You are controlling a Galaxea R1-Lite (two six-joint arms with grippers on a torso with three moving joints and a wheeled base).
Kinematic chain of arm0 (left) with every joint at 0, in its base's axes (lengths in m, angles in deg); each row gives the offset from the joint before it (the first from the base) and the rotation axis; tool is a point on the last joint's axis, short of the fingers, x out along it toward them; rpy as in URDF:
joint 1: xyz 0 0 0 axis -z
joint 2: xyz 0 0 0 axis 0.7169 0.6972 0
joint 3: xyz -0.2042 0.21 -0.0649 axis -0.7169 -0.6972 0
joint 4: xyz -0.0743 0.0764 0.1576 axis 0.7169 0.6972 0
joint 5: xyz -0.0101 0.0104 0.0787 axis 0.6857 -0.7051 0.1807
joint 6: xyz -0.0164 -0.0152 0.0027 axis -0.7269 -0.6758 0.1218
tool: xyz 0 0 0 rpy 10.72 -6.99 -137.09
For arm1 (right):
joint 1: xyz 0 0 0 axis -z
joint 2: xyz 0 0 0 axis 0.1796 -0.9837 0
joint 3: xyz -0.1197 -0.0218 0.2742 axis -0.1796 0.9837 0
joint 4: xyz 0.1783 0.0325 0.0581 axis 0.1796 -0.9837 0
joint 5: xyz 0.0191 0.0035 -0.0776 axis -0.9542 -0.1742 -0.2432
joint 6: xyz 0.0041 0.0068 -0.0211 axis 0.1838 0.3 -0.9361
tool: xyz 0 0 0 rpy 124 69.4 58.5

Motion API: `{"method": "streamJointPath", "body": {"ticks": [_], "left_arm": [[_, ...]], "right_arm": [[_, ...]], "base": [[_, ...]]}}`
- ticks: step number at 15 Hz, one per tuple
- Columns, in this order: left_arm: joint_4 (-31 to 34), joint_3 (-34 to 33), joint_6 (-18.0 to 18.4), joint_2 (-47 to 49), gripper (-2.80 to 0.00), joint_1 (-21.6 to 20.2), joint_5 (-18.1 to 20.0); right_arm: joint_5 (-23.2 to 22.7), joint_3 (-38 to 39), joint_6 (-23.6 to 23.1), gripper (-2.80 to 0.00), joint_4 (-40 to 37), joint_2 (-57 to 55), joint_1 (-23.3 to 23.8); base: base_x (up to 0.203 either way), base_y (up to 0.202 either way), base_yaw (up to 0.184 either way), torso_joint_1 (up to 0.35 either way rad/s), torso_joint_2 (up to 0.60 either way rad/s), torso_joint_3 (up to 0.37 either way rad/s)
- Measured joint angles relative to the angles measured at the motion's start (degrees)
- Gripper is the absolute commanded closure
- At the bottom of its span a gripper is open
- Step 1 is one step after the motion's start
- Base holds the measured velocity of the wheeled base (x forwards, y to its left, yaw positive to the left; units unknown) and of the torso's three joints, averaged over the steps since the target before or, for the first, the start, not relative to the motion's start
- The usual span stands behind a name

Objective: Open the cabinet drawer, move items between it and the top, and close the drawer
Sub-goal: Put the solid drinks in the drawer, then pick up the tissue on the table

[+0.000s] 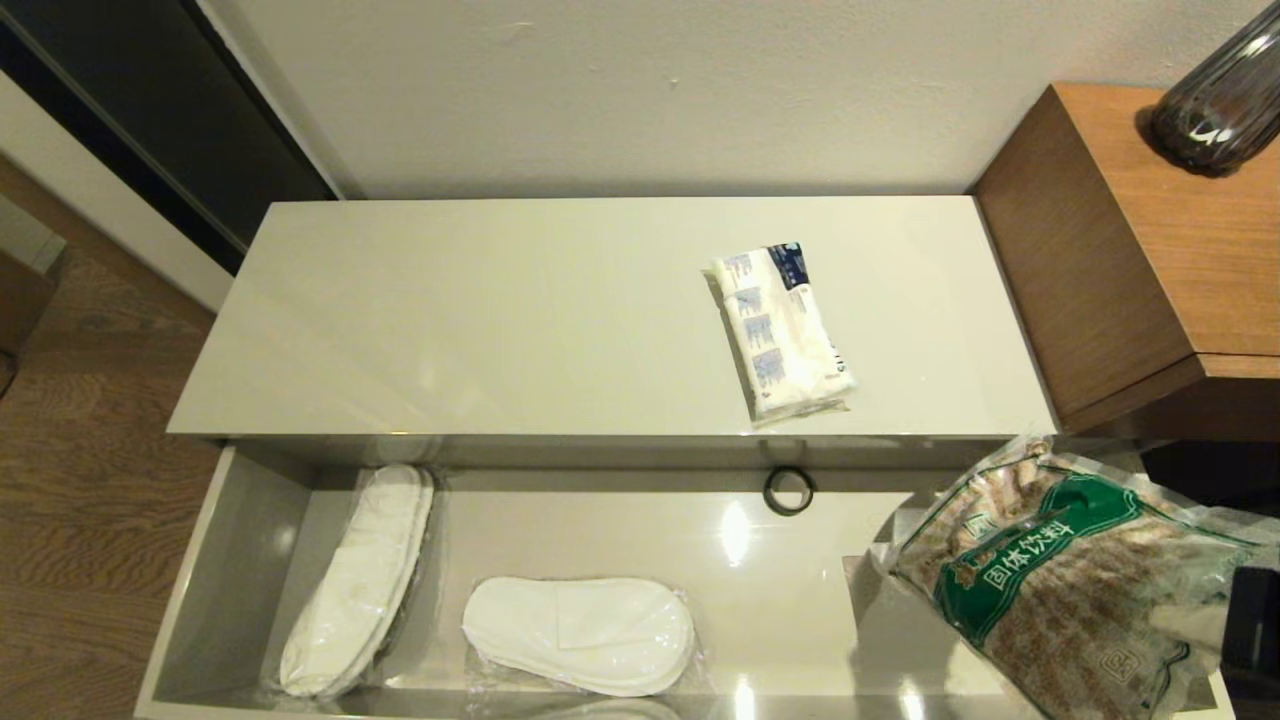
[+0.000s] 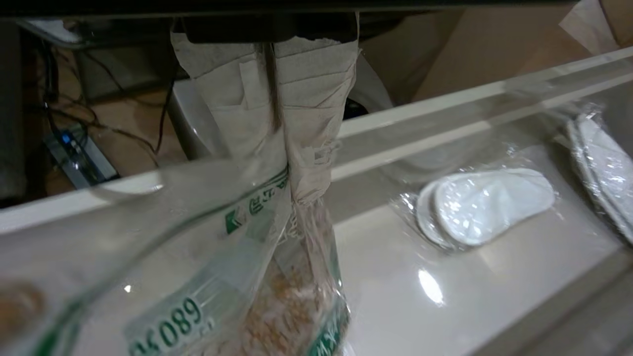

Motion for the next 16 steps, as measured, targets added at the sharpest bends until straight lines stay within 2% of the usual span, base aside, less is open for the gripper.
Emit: {"method": "streamJointPath", "body": {"ticks": [4,8,10,14,16], "left_arm": [[0.0,0.0,0.0,0.0,0.0,0.0,0.01],[0.0,0.0,0.0,0.0,0.0,-0.01,0.0],[0.01,0.0,0.0,0.0,0.0,-0.01,0.0],[-0.02,0.0,0.0,0.0,0.0,-0.01,0.0],[0.01,0.0,0.0,0.0,0.0,-0.01,0.01]], "right_arm": [[-1.0,3.03,1.23,0.0,-5.42,5.67,-0.17],[-4.82,4.26,1.4,0.0,-9.47,9.94,-0.28],[-5.05,5.01,1.48,0.0,-6.79,8.15,-0.25],[-4.57,4.49,2.12,0.0,3.62,-1.06,-0.19],[-4.46,3.94,2.95,0.0,5.8,-5.48,-0.22]], "base": [[0.0,0.0,0.0,0.0,0.0,0.0],[0.0,0.0,0.0,0.0,0.0,0.0],[0.0,0.0,0.0,0.0,0.0,0.0],[0.0,0.0,0.0,0.0,0.0,0.0],[0.0,0.0,0.0,0.0,0.0,0.0]]}}
